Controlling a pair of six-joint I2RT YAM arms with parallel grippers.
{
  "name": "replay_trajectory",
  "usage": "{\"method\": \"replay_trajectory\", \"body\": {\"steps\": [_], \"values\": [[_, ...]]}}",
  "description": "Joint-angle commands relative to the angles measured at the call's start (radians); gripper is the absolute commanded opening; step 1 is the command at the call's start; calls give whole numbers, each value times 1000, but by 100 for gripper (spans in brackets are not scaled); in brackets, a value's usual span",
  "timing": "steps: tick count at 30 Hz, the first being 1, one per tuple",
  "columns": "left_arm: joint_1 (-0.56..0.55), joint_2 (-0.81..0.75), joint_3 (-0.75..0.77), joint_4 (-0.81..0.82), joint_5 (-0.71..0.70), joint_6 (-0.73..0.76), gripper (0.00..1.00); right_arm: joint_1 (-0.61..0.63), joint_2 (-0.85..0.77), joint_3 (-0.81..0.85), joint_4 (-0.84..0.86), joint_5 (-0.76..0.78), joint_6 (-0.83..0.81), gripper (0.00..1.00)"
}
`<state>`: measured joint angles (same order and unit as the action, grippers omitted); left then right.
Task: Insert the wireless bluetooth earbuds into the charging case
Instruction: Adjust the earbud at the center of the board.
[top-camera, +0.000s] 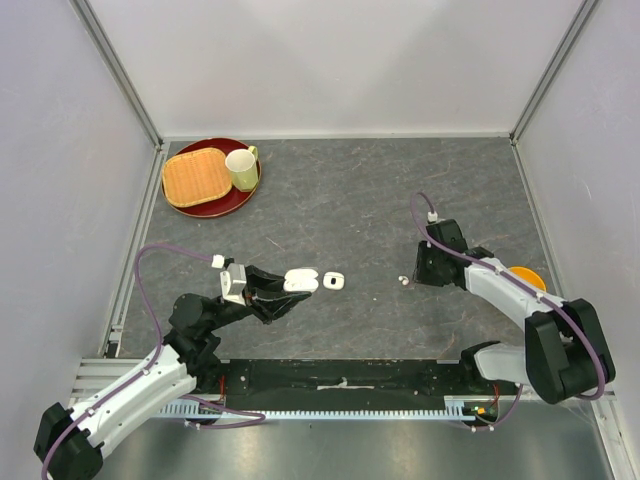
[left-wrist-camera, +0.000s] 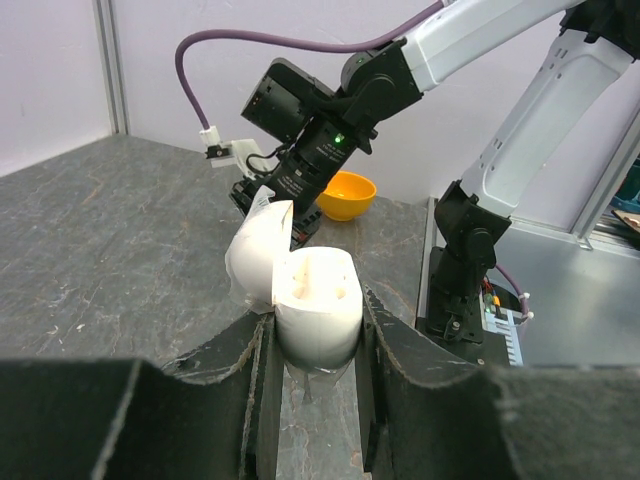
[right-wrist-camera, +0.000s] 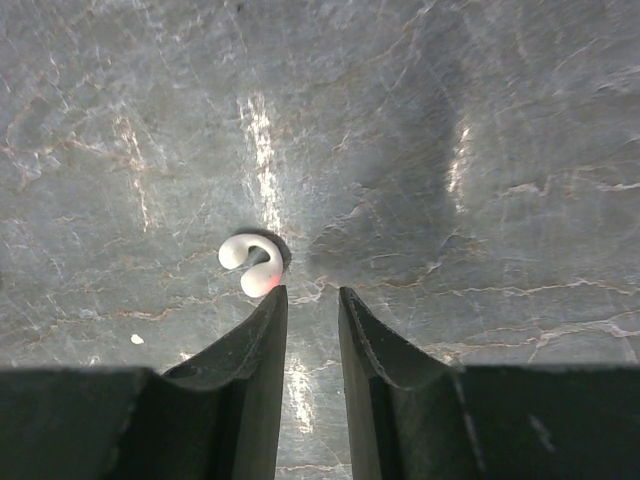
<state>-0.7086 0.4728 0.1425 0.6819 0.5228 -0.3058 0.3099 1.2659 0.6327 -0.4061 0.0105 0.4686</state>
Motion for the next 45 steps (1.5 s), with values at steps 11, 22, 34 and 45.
{"method": "replay_trajectory", "body": {"steps": [11, 22, 34, 45], "values": [[-2, -2, -4, 21, -30, -15, 2, 21, 58, -47, 93, -101, 25, 33], [0, 1, -1, 22, -27, -23, 2, 179, 151, 28, 158, -116, 50, 34], [0, 3, 2, 21, -35, -27, 2, 228, 75, 98, 148, -126, -77, 43], [-2, 20, 3, 30, -30, -27, 2, 225, 21, 44, 70, 89, 1, 43]]}}
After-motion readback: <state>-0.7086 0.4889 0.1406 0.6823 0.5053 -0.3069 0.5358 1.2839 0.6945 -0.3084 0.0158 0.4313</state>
